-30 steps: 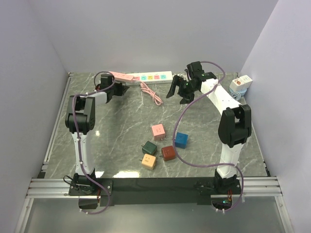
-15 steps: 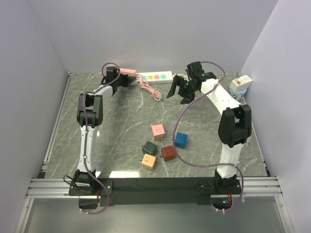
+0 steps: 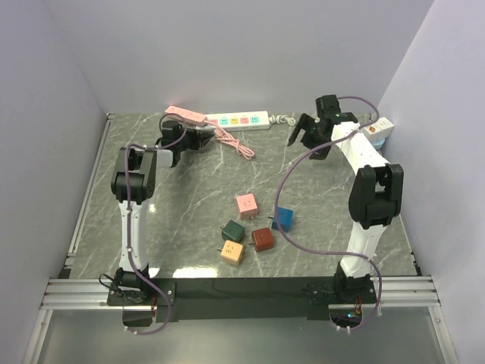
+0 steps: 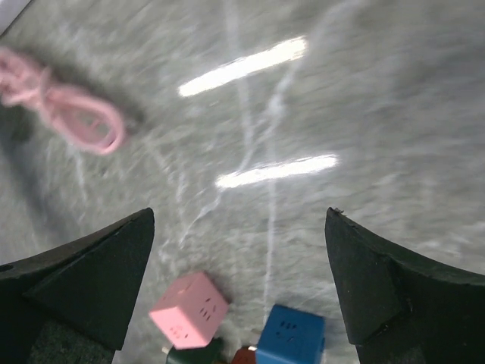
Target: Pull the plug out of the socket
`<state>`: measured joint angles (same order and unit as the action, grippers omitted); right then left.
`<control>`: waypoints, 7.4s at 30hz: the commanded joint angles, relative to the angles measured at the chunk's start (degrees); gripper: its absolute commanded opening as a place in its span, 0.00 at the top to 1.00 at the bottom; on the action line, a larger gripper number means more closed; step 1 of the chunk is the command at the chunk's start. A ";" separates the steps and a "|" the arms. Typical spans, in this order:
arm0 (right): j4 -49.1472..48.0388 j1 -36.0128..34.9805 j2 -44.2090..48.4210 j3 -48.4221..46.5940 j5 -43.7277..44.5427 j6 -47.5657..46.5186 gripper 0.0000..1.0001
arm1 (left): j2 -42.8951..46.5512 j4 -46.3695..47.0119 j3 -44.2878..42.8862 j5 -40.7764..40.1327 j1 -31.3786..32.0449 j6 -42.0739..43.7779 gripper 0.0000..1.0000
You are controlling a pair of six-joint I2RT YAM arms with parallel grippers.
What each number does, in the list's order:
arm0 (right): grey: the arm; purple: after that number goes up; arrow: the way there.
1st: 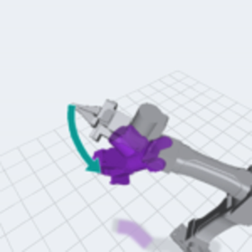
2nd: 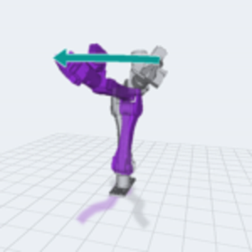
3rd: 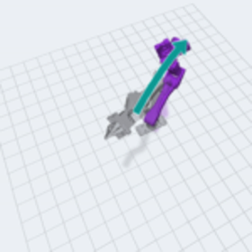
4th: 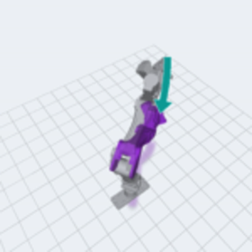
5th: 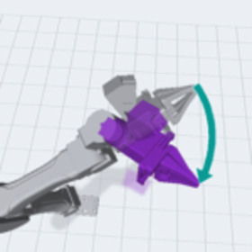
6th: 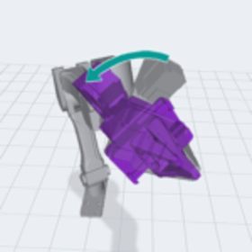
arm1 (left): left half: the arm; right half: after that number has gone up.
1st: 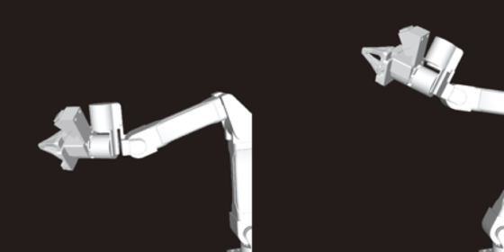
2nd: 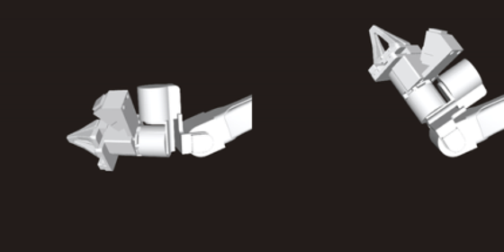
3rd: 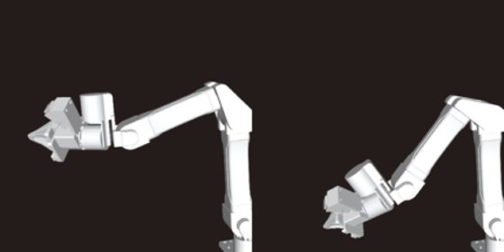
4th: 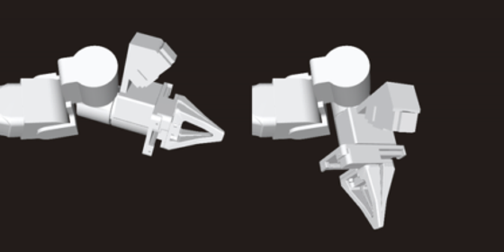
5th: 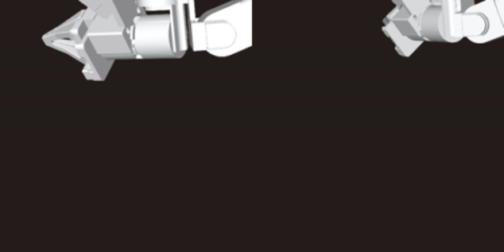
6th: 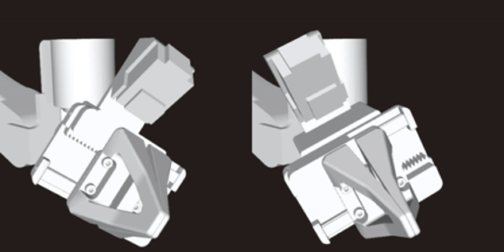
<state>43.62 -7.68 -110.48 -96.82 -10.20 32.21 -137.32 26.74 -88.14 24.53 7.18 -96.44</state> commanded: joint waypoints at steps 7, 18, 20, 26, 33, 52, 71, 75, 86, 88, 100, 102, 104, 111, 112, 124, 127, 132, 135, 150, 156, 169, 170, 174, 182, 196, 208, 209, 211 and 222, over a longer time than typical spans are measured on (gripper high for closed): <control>-0.29 12.33 0.53 -1.97 15.73 6.64 0.00 | 15.50 -3.17 2.01 9.39 0.12 14.52 0.46; -1.41 21.56 -2.82 -4.00 26.72 3.14 0.00 | 16.73 -12.76 5.34 18.27 0.99 29.98 0.62; -2.66 22.62 -4.48 -4.61 27.51 1.29 0.00 | 16.82 -16.60 5.61 18.53 1.34 34.99 0.61; -2.39 24.11 -11.68 -10.49 29.53 -2.85 0.00 | 16.38 -21.38 5.34 20.55 2.66 41.51 0.60; -4.67 25.35 -16.08 -12.00 26.28 -3.11 0.06 | 17.70 -20.58 8.68 20.55 2.84 42.30 0.61; -5.65 25.70 -18.20 -6.55 11.70 -1.71 0.92 | 11.65 -30.52 2.10 14.93 3.54 49.34 0.69; -14.52 -1.53 4.66 21.49 -8.34 3.73 1.00 | -11.92 -15.43 -24.71 18.96 5.56 26.96 0.74; -16.19 -7.60 4.04 21.49 -10.19 6.46 1.00 | -7.03 -9.51 -19.81 20.29 5.83 25.16 0.73; -8.83 -17.27 -2.28 14.90 -10.55 -2.03 1.00 | 21.90 -10.29 16.23 15.20 1.00 37.36 0.73; -6.97 -18.15 -3.68 15.16 -11.68 -5.64 1.00 | 25.42 -13.90 18.52 14.84 0.56 39.92 0.73; -5.21 -29.65 0.87 28.33 -18.18 -16.29 1.00 | 29.03 -15.05 25.73 14.67 -0.50 43.97 0.76; -5.29 -31.16 2.18 30.36 -19.24 -16.56 1.00 | 28.60 -15.67 26.26 15.02 -0.50 44.58 0.76; -6.25 -32.39 3.42 33.70 -20.13 -16.04 1.00 | 28.68 -16.28 26.79 15.10 -0.50 45.46 0.77; -7.14 -32.04 4.75 32.32 -13.54 -12.97 0.68 | 28.42 -18.74 27.93 14.58 -0.50 48.19 0.77; -7.14 -31.96 4.48 29.26 -12.23 -11.30 0.59 | 28.42 -19.00 27.85 14.40 -0.50 48.71 0.77; 0.23 -27.91 5.36 8.67 1.24 -8.90 0.06 | 32.89 -22.86 25.47 9.14 -3.92 48.72 0.77; 2.60 -28.96 4.05 4.28 0.01 -11.90 0.05 | 34.48 -25.15 24.25 6.15 -4.89 49.77 0.76; 5.25 -32.39 -0.96 -5.90 1.23 -12.52 0.05 | 36.86 -30.87 22.66 0.35 -5.69 50.04 0.76; 8.06 -35.55 -5.26 -13.19 4.65 -11.39 0.04 | 38.17 -32.62 23.36 -1.67 -5.86 50.13 0.75; 15.27 -42.41 -20.74 -25.52 16.52 -4.79 0.02 | 46.17 -35.79 31.27 -7.84 -6.30 49.60 0.26; 13.16 -42.15 -23.03 -27.37 12.93 -4.17 0.50 | 47.84 -33.08 35.31 -4.59 -6.30 49.95 0.26; -8.77 -27.66 -8.54 -7.52 -15.63 7.33 1.00 | 44.07 -17.80 41.03 18.60 -2.79 52.68 0.29; -9.77 -27.13 -8.27 -6.47 -16.34 8.13 1.00 | 43.63 -17.08 40.85 19.32 -2.44 52.41 0.29; -11.00 -25.63 -8.70 -7.07 -19.24 8.92 1.00 | 40.91 -14.96 38.84 22.92 -0.07 52.14 0.29; -14.61 -25.10 -8.62 -5.40 -22.76 10.77 1.00 | 35.89 -17.16 34.18 20.12 3.63 53.99 0.29; -16.63 -24.49 -9.23 -5.93 -24.87 13.59 1.00 | 32.29 -25.68 31.71 15.02 6.44 61.90 0.88; 0.39 -15.35 -8.79 -16.81 -28.56 2.18 1.00 | 29.83 -31.49 30.92 6.84 5.92 63.40 0.99; 1.81 -14.13 -9.05 -17.78 -28.82 1.20 1.00 | 29.65 -31.40 30.83 7.10 5.92 63.31 1.00; 4.46 -13.24 -10.19 -19.37 -28.92 -0.21 1.00 | 29.04 -31.40 30.40 7.37 5.92 63.22 0.99; -10.47 -21.75 -4.05 -3.39 -24.43 10.51 1.00 | 28.24 -31.58 27.15 8.16 5.83 61.29 1.00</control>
<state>38.98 -27.22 -122.89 -100.82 -29.87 38.41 -106.91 2.48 -61.47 40.51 14.81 -38.83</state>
